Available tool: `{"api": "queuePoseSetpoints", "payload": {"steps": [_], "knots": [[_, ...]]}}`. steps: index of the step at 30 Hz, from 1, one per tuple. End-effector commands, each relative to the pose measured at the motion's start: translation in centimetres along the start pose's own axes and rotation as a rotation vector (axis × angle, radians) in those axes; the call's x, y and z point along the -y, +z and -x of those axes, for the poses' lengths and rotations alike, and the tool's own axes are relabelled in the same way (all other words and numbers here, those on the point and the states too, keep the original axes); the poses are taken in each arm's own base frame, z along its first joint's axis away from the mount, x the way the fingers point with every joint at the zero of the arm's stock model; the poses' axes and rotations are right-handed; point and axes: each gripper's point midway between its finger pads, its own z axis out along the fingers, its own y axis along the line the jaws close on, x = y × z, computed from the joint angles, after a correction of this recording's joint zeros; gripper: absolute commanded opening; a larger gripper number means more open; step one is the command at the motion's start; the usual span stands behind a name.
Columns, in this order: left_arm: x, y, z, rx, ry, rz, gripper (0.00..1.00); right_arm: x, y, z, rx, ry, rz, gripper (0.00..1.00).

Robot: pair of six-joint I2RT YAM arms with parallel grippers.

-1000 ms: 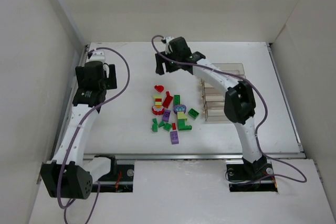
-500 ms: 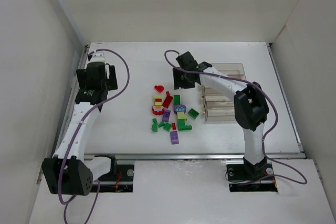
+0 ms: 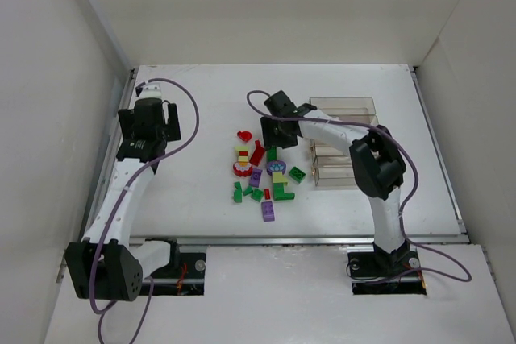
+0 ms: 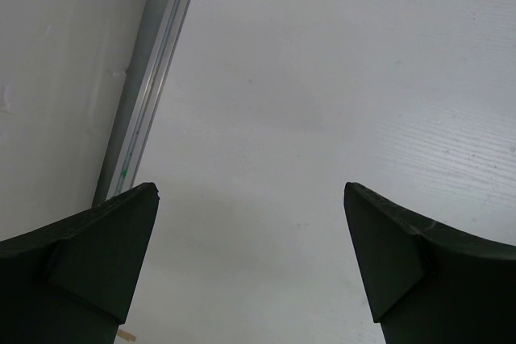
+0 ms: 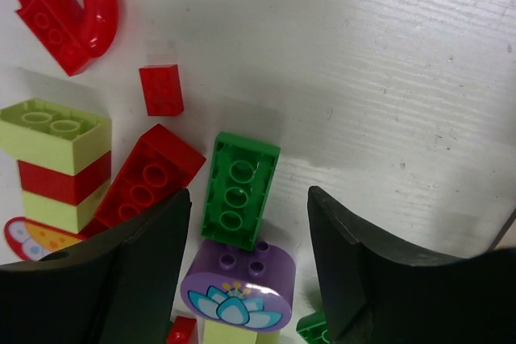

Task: Sort the legos into containers by color

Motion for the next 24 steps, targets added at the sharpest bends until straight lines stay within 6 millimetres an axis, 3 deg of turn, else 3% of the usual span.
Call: {"api": "queuePoseSetpoints", "payload": {"steps": [1, 10, 12, 13, 18, 21, 23, 24], "knots": [[-0.7, -0.4, 0.6, 0.046, -0.037, 0.024, 1.0, -0.2, 0.9, -0.6, -0.008, -0.023, -0.046, 0.66], [-0.3, -0.3, 0.4, 0.044, -0.036, 0.006, 1.0, -0.3, 2.4, -1.5, -0.028, -0.022, -0.055, 0.63], [-0.3, -0.3, 0.4, 0.044, -0.036, 0.006, 1.0, -0.3, 2.7, -1.4, -0.033, -0.023, -0.058, 0.59], [-0.3, -0.3, 0.4, 0.044, -0.036, 0.006, 1.0, -0.4, 2.9, -1.3, -0.033, -0.023, -0.058, 0.55], [-0.3, -0.3, 0.4, 0.044, -0.036, 0.006, 1.0, -0.1, 2.7, -0.9, -0.019, -0.024, -0.08, 0.17], [-0.7, -0.3, 0.4, 0.045, -0.051, 0.029, 1.0, -0.4, 0.1, 2.0, 0.08, -0.014, -0.092, 0.0], [-0.7, -0.1, 0.9, 0.047, -0.071, 0.042, 1.0, -0.2, -1.7, 4.0, 0.139, 0.02, -0.102, 0.0], [-0.7, -0.2, 1.1, 0.048, -0.084, 0.042, 1.0, -0.5, -3.5, 5.2, 0.188, 0.075, -0.092, 0.0]]}}
